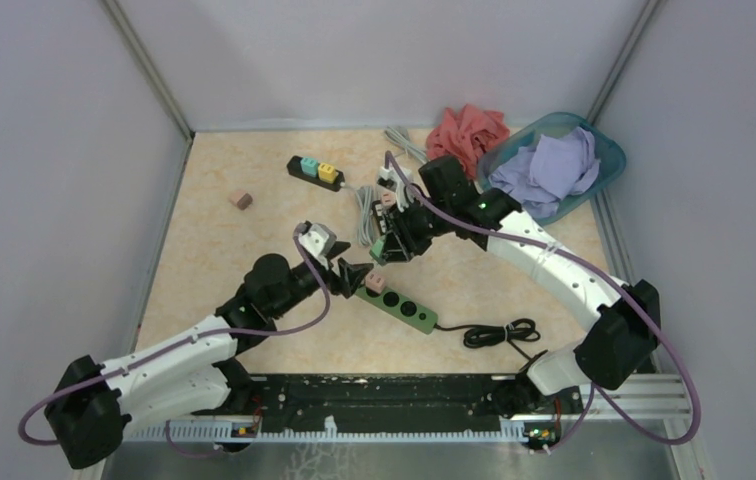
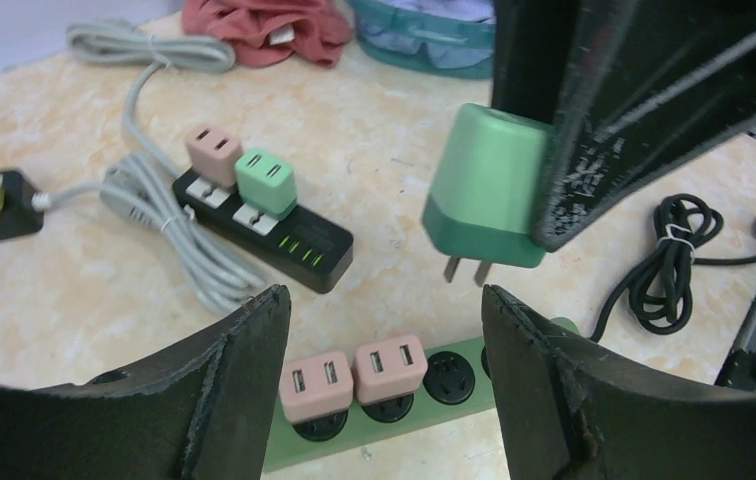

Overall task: Insert the plug
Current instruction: Pick up the plug from the center of the board.

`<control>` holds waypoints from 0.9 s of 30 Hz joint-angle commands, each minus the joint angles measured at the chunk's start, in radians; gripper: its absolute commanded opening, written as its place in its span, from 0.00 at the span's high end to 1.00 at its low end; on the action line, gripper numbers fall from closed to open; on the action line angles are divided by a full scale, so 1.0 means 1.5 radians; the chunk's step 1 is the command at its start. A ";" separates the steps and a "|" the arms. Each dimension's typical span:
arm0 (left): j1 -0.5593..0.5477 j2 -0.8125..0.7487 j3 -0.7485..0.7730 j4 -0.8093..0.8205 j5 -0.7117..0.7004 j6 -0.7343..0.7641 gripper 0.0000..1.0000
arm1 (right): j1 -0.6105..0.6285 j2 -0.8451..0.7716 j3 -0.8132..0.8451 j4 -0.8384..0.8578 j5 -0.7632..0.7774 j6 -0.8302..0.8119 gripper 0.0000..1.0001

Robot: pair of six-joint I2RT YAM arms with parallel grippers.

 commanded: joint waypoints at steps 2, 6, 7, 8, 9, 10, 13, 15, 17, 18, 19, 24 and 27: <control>0.009 -0.026 0.026 -0.104 -0.102 -0.101 0.25 | -0.002 -0.003 -0.019 0.018 0.039 -0.054 1.00; 0.032 -0.028 0.013 -0.125 -0.108 -0.149 0.24 | -0.001 -0.007 -0.051 0.047 0.042 -0.065 1.00; 0.043 -0.028 0.010 -0.132 -0.106 -0.164 0.24 | -0.001 -0.008 -0.058 0.050 0.042 -0.070 1.00; 0.053 -0.027 0.008 -0.140 -0.104 -0.180 0.24 | -0.001 -0.009 -0.064 0.052 0.044 -0.076 1.00; 0.065 -0.028 0.004 -0.146 -0.096 -0.196 0.24 | 0.000 -0.011 -0.073 0.055 0.045 -0.087 1.00; 0.077 -0.028 -0.001 -0.150 -0.084 -0.211 0.24 | 0.000 -0.015 -0.083 0.060 0.047 -0.096 1.00; 0.121 -0.032 -0.024 -0.158 -0.050 -0.274 0.24 | 0.006 -0.031 -0.121 0.095 0.072 -0.118 1.00; 0.141 -0.036 -0.040 -0.164 -0.039 -0.325 0.25 | 0.015 -0.042 -0.143 0.114 0.091 -0.137 1.00; 0.150 -0.039 -0.056 -0.169 -0.038 -0.378 0.26 | 0.022 -0.048 -0.159 0.129 0.099 -0.148 1.00; 0.152 -0.040 -0.062 -0.173 -0.040 -0.408 0.26 | 0.025 -0.050 -0.164 0.136 0.097 -0.152 1.00; 0.152 -0.041 -0.067 -0.177 -0.041 -0.448 0.26 | 0.028 -0.051 -0.170 0.143 0.096 -0.153 1.00; 0.153 -0.032 -0.074 -0.226 -0.044 -0.578 0.27 | 0.066 -0.051 -0.194 0.168 0.147 -0.178 1.00; 0.153 -0.023 -0.085 -0.230 -0.034 -0.643 0.30 | 0.093 -0.047 -0.197 0.172 0.203 -0.190 1.00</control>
